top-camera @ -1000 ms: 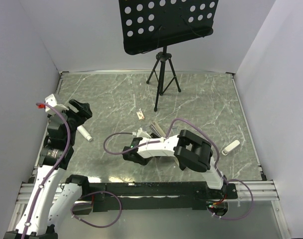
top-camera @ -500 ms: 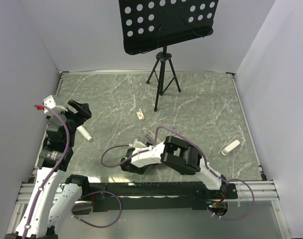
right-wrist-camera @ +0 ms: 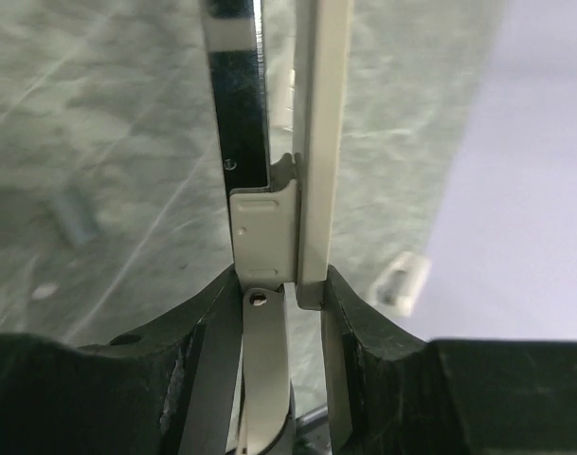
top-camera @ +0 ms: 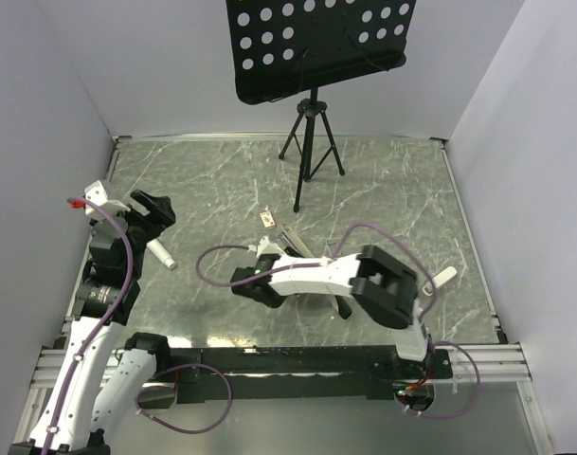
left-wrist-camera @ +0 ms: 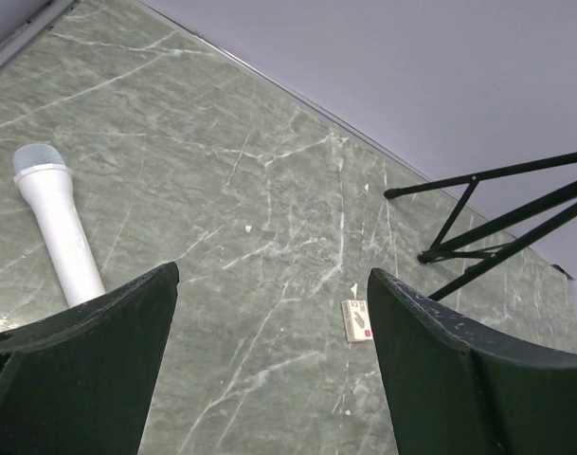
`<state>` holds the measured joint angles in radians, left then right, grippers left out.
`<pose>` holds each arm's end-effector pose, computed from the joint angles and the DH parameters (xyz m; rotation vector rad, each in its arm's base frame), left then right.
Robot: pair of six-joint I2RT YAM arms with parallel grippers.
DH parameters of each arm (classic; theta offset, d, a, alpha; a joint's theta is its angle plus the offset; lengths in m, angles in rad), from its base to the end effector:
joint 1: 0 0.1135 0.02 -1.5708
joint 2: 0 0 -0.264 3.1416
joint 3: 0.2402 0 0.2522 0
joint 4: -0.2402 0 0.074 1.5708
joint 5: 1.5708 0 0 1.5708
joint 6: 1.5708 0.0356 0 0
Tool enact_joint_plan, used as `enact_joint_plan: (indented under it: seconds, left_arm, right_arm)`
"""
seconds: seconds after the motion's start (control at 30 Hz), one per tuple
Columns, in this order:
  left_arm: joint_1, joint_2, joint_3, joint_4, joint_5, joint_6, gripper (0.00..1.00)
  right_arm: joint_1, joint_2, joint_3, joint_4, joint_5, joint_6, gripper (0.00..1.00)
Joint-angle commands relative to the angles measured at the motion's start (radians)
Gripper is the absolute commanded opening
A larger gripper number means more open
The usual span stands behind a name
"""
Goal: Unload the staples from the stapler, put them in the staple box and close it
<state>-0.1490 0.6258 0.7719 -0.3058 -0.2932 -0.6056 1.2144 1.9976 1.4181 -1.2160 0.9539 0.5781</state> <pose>0.1463 -0.0116 0.3460 -0.5998 1.6260 -0.3036 0.1479 0.3142 0.1777 -0.8653 2.1895 -0.9656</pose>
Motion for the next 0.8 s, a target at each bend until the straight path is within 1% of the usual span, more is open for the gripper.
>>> enact_joint_plan:
  seconds: [0.0, 0.03, 0.07, 0.1, 0.13, 0.17, 0.2, 0.23, 0.27, 0.3, 0.33, 0.4, 0.43, 0.5, 0.53, 0.57, 0.63, 0.67, 0.77]
  left_arm:
    - [0.005, 0.011, 0.004, 0.020, 0.037, 0.000, 0.85]
    - [0.005, 0.014, 0.004, 0.022, 0.043, 0.001, 0.84]
    - [0.005, 0.017, 0.003, 0.033, 0.058, 0.007, 0.84]
    - [0.005, 0.017, 0.000, 0.043, 0.106, 0.013, 0.84]
    - [0.005, 0.018, -0.009, 0.056, 0.135, 0.030, 0.84]
    - [0.005, 0.023, -0.011, 0.080, 0.164, 0.041, 0.84]
    - [0.005, 0.026, -0.014, 0.091, 0.242, 0.049, 0.84]
    - [0.005, 0.031, -0.016, 0.108, 0.282, 0.072, 0.85]
    - [0.005, 0.040, -0.020, 0.143, 0.336, 0.082, 0.85]
    - [0.005, 0.046, -0.028, 0.166, 0.452, 0.089, 0.85]
    - [0.005, 0.052, -0.032, 0.189, 0.533, 0.101, 0.85]
    - [0.003, 0.075, -0.049, 0.270, 0.679, 0.101, 0.86]
    - [0.003, 0.083, -0.055, 0.296, 0.816, 0.092, 0.87]
    - [0.002, 0.106, -0.075, 0.388, 0.935, 0.072, 0.95]
    - [0.000, 0.124, -0.079, 0.414, 1.024, 0.061, 0.98]
    - [-0.004, 0.130, -0.080, 0.428, 1.058, 0.055, 0.99]
    - [-0.011, 0.144, -0.086, 0.467, 1.133, 0.041, 0.99]
    - [-0.020, 0.149, -0.095, 0.479, 1.149, 0.038, 0.99]
    - [-0.041, 0.152, -0.095, 0.488, 1.166, 0.041, 0.99]
  right_arm:
    - [-0.078, -0.239, -0.091, 0.255, -0.256, -0.236, 0.00]
    - [-0.101, -0.317, -0.111, 0.345, -0.329, -0.259, 0.00]
    - [-0.139, -0.359, -0.152, 0.390, -0.395, -0.308, 0.00]
    - [-0.162, -0.402, -0.177, 0.436, -0.556, -0.334, 0.00]
    - [-0.185, -0.483, -0.198, 0.517, -0.633, -0.351, 0.00]
    - [-0.208, -0.520, -0.235, 0.547, -0.706, -0.366, 0.00]
    - [-0.264, -0.554, -0.254, 0.582, -0.792, -0.371, 0.00]
    - [-0.289, -0.619, -0.272, 0.611, -0.933, -0.374, 0.00]
    - [-0.318, -0.649, -0.306, 0.668, -1.016, -0.370, 0.00]
    - [-0.370, -0.677, -0.323, 0.697, -1.087, -0.365, 0.00]
    - [-0.392, -0.718, -0.340, 0.723, -1.222, -0.359, 0.00]
    - [-0.432, -0.746, -0.357, 0.776, -1.329, -0.354, 0.00]
    - [-0.437, -0.746, -0.357, 0.786, -1.438, -0.351, 0.00]
    - [-0.443, -0.740, -0.349, 0.823, -1.529, -0.345, 0.00]
    - [-0.443, -0.740, -0.358, 0.845, -1.607, -0.319, 0.00]
    - [-0.443, -0.741, -0.364, 0.907, -1.654, -0.302, 0.00]
    - [-0.443, -0.744, -0.390, 0.978, -1.711, -0.238, 0.00]
    - [-0.443, -0.744, -0.399, 1.065, -1.788, -0.215, 0.00]
    - [-0.443, -0.750, -0.430, 1.180, -1.863, -0.127, 0.00]
